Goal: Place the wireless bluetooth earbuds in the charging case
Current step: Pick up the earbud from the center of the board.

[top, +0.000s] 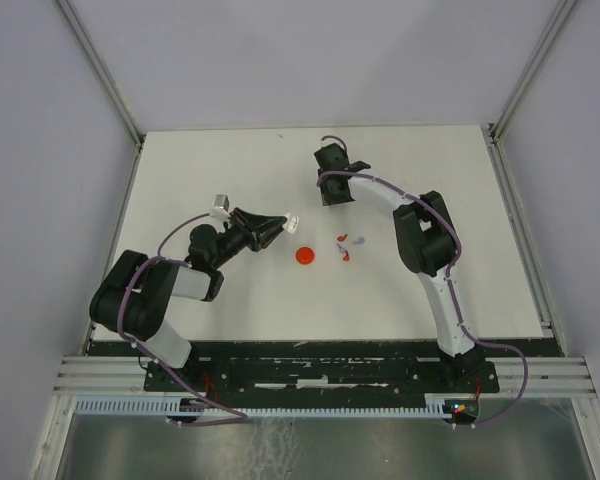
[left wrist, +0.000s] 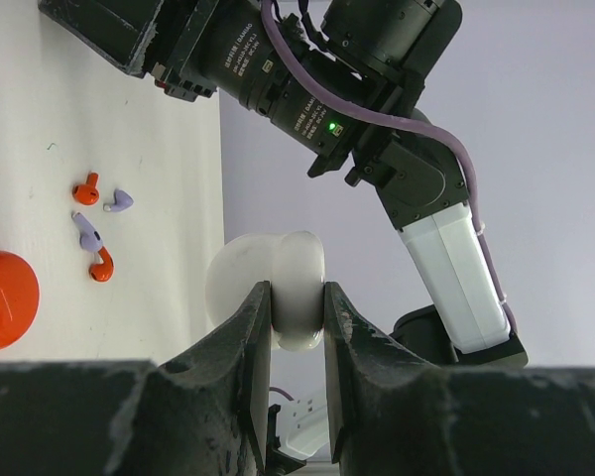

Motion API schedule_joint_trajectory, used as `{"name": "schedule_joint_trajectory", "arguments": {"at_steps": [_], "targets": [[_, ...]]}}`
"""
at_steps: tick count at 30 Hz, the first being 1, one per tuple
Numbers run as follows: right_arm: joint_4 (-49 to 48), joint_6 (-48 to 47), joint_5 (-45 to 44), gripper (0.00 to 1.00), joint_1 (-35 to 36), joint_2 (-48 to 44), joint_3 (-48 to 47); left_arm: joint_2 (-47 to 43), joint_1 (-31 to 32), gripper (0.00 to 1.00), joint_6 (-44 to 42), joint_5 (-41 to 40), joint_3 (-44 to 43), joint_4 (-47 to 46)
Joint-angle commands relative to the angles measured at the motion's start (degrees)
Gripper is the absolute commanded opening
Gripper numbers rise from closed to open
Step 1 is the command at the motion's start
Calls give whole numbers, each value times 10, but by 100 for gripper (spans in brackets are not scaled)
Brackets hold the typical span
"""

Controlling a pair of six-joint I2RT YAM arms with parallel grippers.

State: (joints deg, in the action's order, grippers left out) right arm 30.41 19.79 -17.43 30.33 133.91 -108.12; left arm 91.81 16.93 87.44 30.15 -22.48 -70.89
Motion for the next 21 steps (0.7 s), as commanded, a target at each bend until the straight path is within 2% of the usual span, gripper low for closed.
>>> {"name": "schedule_joint_trajectory", "arguments": {"at_steps": [1, 15, 21], "targets": [[-15, 8, 9, 52, -3, 3, -30, -15, -3, 3, 14, 4, 0, -35], [-11, 9, 20, 45, -7, 20, -43, -11, -3, 3, 14, 2, -1, -35], [-11, 10, 24, 39, -11, 21, -44, -6, -3, 3, 13, 2, -2, -35]]}}
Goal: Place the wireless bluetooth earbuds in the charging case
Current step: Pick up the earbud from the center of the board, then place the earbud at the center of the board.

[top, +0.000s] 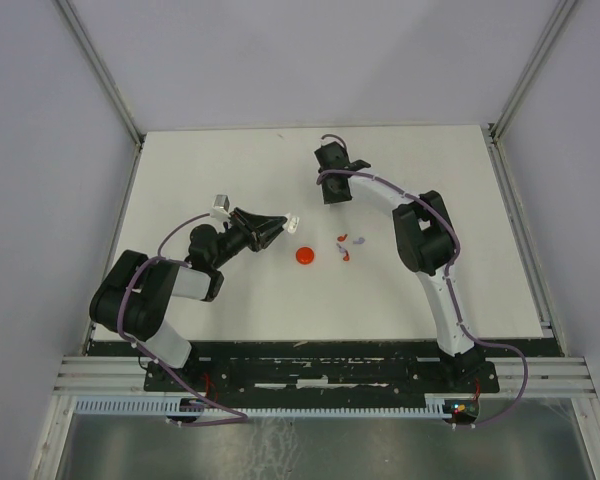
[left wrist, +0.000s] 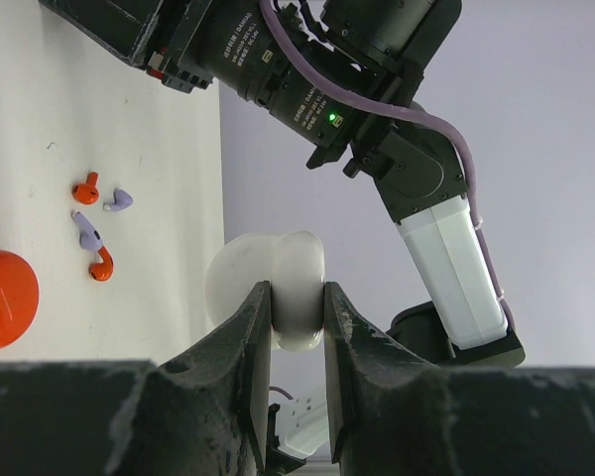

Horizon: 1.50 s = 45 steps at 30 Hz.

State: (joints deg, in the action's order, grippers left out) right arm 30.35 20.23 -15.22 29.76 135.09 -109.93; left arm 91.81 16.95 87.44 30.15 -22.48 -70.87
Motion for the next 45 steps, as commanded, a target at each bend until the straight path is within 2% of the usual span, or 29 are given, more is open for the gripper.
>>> {"name": "schedule_joint_trajectory", "arguments": {"at_steps": [1, 11, 18, 34, 41, 45], "targets": [[-11, 6, 3, 38, -5, 9, -25, -6, -3, 3, 13, 2, -3, -36], [-25, -7, 5, 24, -7, -6, 2, -4, -3, 3, 12, 1, -5, -34], [-43, -19, 16, 17, -7, -68, 68, -7, -3, 3, 8, -1, -5, -26], [-56, -65, 133, 13, 2, -330, 352, -28, -3, 3, -4, -9, 6, -7], [-66, -104, 170, 13, 35, -360, 408, -55, -3, 3, -15, -16, 13, 17], [-69, -127, 149, 13, 75, -342, 404, -70, -3, 3, -22, -19, 14, 35]]}}
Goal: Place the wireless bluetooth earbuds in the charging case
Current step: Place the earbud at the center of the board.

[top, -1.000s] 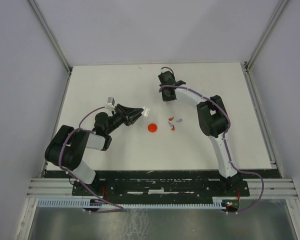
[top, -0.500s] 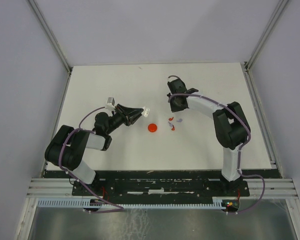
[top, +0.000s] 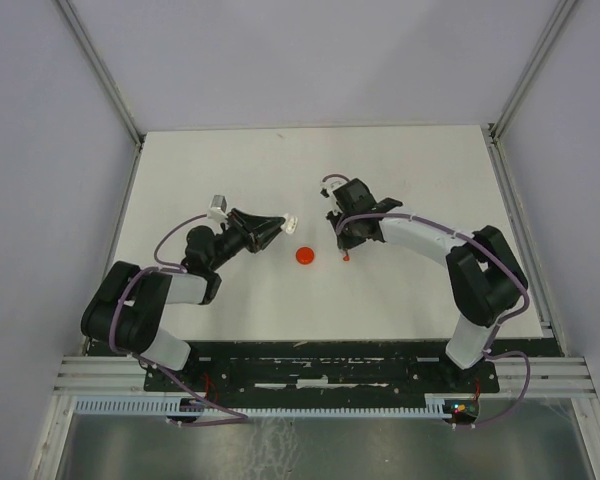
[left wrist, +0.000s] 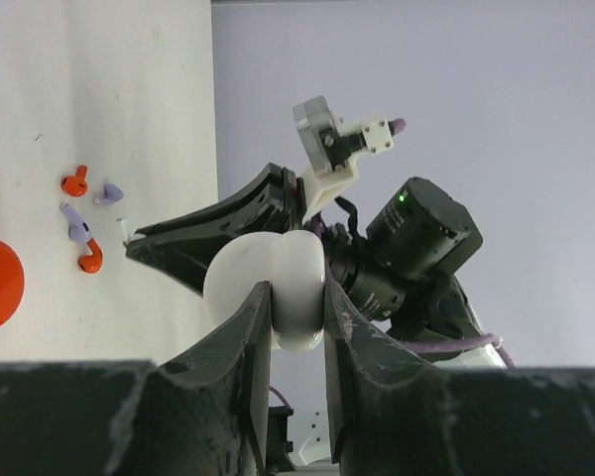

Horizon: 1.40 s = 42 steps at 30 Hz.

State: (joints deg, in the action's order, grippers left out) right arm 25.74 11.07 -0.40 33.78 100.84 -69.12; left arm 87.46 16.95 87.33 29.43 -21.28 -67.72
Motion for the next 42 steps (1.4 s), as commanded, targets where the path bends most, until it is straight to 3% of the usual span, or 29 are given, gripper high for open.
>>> {"name": "schedule_joint_trajectory", "arguments": {"at_steps": [1, 17, 29, 42], "targets": [[-21, -41, -3, 13, 42, 9, -8, -30, -3, 3, -22, -12, 3, 5], [-28, -70, -10, 16, 84, 66, -15, -29, -3, 3, -24, -12, 3, 8], [-40, -63, -15, 50, 84, 65, -9, -24, -4, 3, -23, -11, 4, 2], [-60, -54, 44, 53, 84, 99, -31, -24, -4, 3, -23, -12, 5, 2]]}}
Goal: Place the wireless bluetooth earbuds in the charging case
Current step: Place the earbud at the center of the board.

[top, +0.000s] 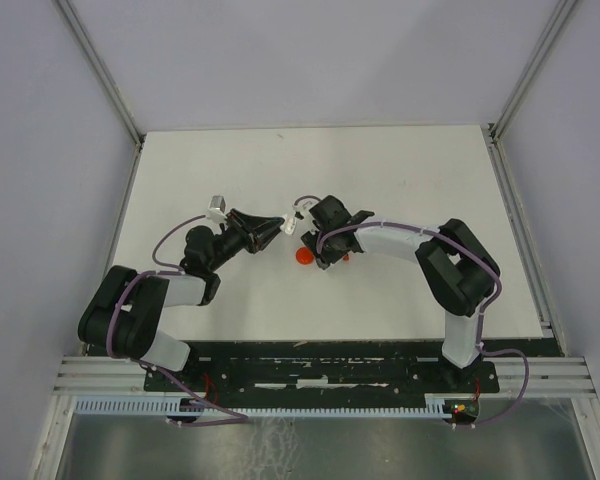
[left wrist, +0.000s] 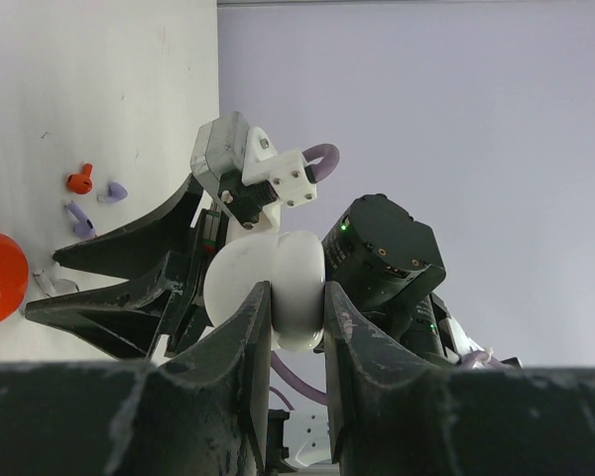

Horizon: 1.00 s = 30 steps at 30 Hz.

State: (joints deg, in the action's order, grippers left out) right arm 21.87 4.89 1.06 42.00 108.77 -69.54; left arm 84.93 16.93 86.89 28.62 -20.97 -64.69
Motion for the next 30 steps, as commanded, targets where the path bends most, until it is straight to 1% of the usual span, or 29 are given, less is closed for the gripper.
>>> {"name": "schedule_joint_trajectory", "arguments": {"at_steps": [1, 10, 19, 30], "targets": [[-20, 9, 34, 53, 2, 22, -28, 1, -4, 3, -18, -4, 3, -29], [-20, 18, 50, 53, 3, 13, -11, -6, -8, 3, -15, -3, 4, -29], [-18, 18, 69, 52, 10, -2, 8, -37, -20, 3, -12, -5, 16, -20], [9, 24, 80, 52, 13, -26, 12, -105, -46, 3, -35, -11, 29, 48]]}}
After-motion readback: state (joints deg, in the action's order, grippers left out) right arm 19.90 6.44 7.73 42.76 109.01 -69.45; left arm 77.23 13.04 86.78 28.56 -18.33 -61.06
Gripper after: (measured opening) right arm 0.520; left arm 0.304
